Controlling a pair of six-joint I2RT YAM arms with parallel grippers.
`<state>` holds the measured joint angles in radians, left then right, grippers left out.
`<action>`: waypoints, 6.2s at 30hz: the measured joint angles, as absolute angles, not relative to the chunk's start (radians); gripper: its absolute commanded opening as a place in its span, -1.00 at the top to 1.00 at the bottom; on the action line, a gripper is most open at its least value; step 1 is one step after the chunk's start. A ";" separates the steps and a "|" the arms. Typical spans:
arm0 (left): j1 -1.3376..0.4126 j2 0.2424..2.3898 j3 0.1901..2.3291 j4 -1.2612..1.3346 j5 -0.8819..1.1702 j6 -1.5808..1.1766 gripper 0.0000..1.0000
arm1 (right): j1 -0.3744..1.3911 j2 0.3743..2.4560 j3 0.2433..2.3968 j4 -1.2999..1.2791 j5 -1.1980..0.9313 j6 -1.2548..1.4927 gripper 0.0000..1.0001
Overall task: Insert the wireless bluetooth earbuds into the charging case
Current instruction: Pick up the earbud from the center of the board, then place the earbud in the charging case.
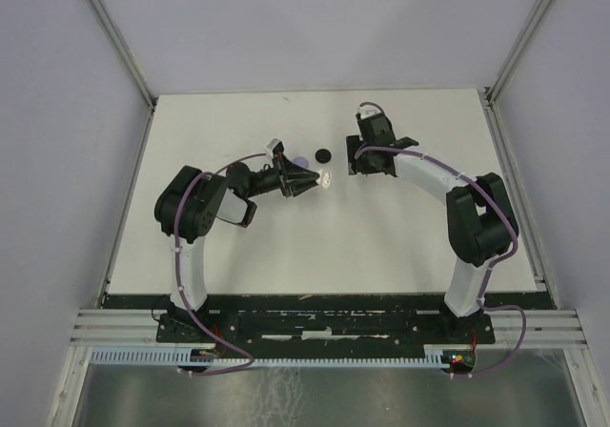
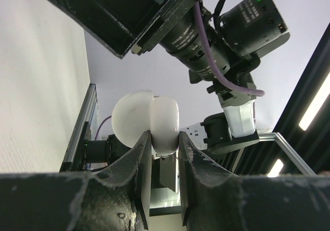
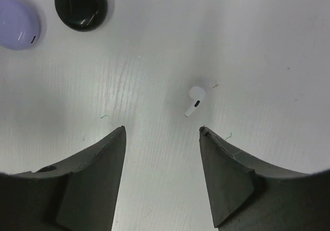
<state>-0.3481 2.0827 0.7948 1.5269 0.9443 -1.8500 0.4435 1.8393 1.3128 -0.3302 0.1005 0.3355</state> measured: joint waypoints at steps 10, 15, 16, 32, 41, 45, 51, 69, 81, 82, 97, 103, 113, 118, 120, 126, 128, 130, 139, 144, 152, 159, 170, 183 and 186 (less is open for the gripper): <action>-0.348 2.083 0.795 1.527 0.944 -1.850 0.94 | 0.445 1.942 1.459 -0.467 0.253 0.363 -0.26; -0.348 2.083 0.795 1.527 0.945 -1.850 0.94 | 0.445 2.012 1.493 -0.492 0.268 0.373 -0.20; -0.348 2.083 0.795 1.527 0.944 -1.850 0.94 | 0.445 2.024 1.498 -0.495 0.267 0.374 -0.19; -0.342 2.083 0.795 1.527 0.945 -1.850 0.94 | 0.444 2.120 1.570 -0.513 0.268 0.386 -0.03; -0.342 2.083 0.795 1.527 0.945 -1.850 0.94 | 0.435 2.128 1.571 -0.533 0.266 0.399 0.01; -0.342 2.083 0.795 1.527 0.945 -1.850 0.94 | 0.427 2.132 1.576 -0.539 0.262 0.402 0.04; -0.342 2.083 0.795 1.527 0.945 -1.850 0.94 | 0.416 2.143 1.591 -0.540 0.244 0.407 0.10; -0.342 2.083 0.795 1.527 0.945 -1.850 0.94 | 0.403 2.154 1.606 -0.540 0.207 0.422 0.28; -0.337 2.083 0.795 1.527 0.945 -1.850 0.94 | 0.392 2.154 1.606 -0.540 0.204 0.422 0.63; -0.337 2.083 0.795 1.527 0.945 -1.850 0.94 | 0.392 2.154 1.606 -0.540 0.204 0.422 0.64; -0.337 2.085 0.809 1.527 0.944 -1.850 0.94 | 0.385 1.789 1.183 -0.164 0.119 0.339 0.72; -0.337 2.109 0.852 1.528 0.935 -1.853 0.94 | 0.385 1.558 0.996 0.113 -0.001 0.335 0.74; -0.353 2.201 0.903 1.527 0.891 -1.907 0.94 | 0.403 1.410 0.823 0.416 -0.196 0.310 0.77; -0.373 2.215 0.925 1.527 0.887 -1.927 0.94 | 0.435 1.394 0.794 0.500 -0.261 0.284 0.78; -0.379 2.215 0.932 1.528 0.884 -1.938 0.94 | 0.451 1.392 0.788 0.524 -0.281 0.271 0.80; -0.390 2.215 0.939 1.528 0.865 -1.960 0.94 | 0.488 1.392 0.780 0.567 -0.300 0.225 0.83; -0.392 2.215 0.939 1.528 0.864 -1.963 0.94 | 0.495 1.392 0.774 0.575 -0.303 0.210 0.84; -0.394 2.215 0.938 1.528 0.861 -1.968 0.94 | 0.498 1.392 0.770 0.577 -0.303 0.198 0.84; -0.404 2.215 0.938 1.528 0.841 -1.991 0.94 | 0.516 1.393 0.760 0.590 -0.298 0.150 0.86; -0.410 2.213 0.937 1.528 0.839 -1.997 0.94 | 0.517 1.408 0.759 0.593 -0.291 0.136 0.87; -0.417 2.181 0.926 1.528 0.839 -1.997 0.94 | 0.519 1.430 0.752 0.599 -0.281 0.125 0.88; -0.418 2.172 0.926 1.528 0.839 -1.997 0.94 | 0.520 1.430 0.748 0.599 -0.276 0.120 0.89; -0.418 2.172 0.926 1.528 0.839 -1.997 0.94 | 0.520 1.430 0.728 0.618 -0.276 0.114 0.80; -0.419 2.172 0.926 1.528 0.839 -1.998 0.94 | 0.520 1.426 0.717 0.634 -0.275 0.115 0.32; -0.419 2.172 0.927 1.528 0.838 -1.998 0.94 | 0.520 1.419 0.709 0.636 -0.272 0.115 0.31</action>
